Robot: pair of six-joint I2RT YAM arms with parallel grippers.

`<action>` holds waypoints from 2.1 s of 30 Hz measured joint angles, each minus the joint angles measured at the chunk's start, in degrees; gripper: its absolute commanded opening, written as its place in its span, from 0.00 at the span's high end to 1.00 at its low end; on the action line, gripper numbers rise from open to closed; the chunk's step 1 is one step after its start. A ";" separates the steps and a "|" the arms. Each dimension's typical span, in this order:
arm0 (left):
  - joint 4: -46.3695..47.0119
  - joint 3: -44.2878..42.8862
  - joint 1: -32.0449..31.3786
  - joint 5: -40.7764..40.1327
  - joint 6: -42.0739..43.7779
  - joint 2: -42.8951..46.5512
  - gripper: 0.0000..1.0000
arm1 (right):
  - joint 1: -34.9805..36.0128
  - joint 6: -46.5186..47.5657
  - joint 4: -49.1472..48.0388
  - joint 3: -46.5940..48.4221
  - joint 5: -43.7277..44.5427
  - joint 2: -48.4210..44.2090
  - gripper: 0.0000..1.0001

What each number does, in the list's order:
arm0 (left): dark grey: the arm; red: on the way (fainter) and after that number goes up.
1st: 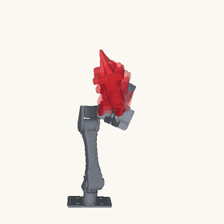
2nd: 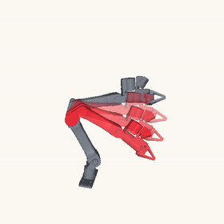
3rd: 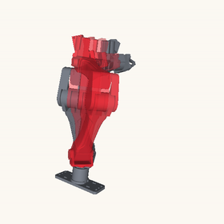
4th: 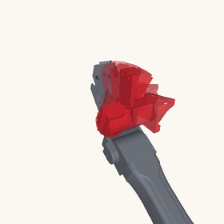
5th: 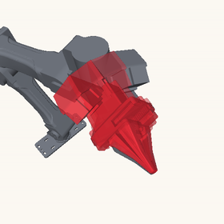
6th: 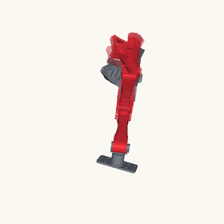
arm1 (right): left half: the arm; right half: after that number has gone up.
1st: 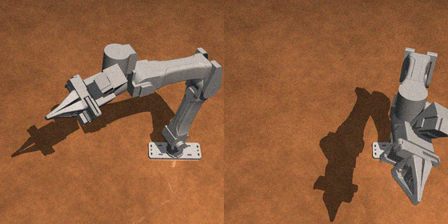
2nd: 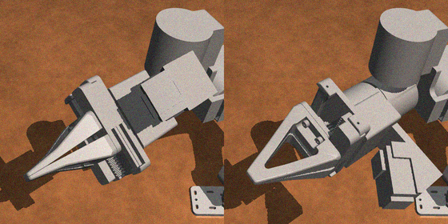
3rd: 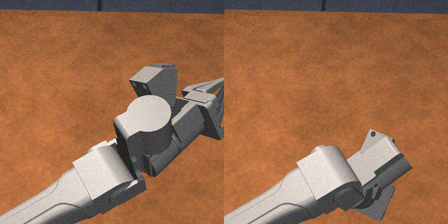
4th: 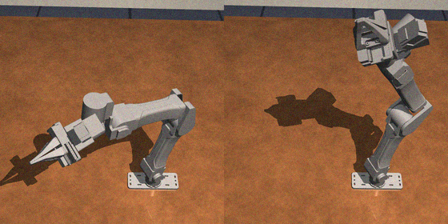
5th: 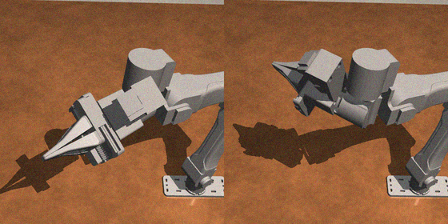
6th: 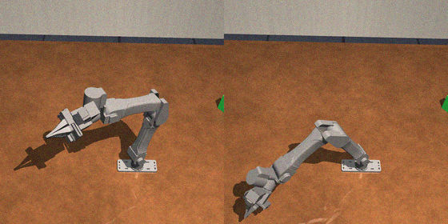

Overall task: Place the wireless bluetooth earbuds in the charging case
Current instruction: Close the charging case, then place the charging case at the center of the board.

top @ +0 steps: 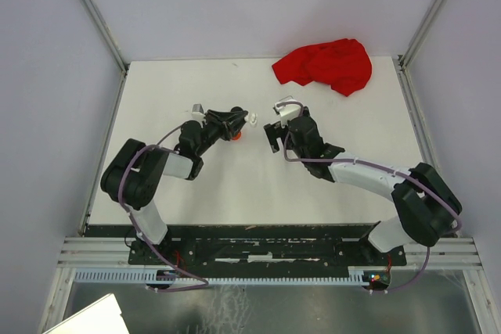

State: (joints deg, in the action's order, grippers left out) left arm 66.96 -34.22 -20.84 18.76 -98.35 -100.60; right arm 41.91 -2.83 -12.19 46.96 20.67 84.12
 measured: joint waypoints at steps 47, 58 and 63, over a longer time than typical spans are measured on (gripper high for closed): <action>0.85 4.68 -4.17 -6.21 -6.43 -2.56 0.97 | 1.33 4.68 -21.11 -2.32 11.65 10.27 0.01; -13.40 11.43 1.44 -5.92 5.95 11.17 0.97 | -3.02 -2.54 -8.07 -2.32 12.04 -0.15 0.00; -22.29 12.17 1.49 -8.72 14.78 18.97 0.97 | -3.02 -3.52 -5.51 -2.32 10.93 -0.94 0.01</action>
State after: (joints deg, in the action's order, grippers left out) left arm 44.66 -22.04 -19.35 10.04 -83.57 -81.62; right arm 38.89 -6.35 -17.69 44.64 31.59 83.18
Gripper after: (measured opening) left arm 0.305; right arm 0.995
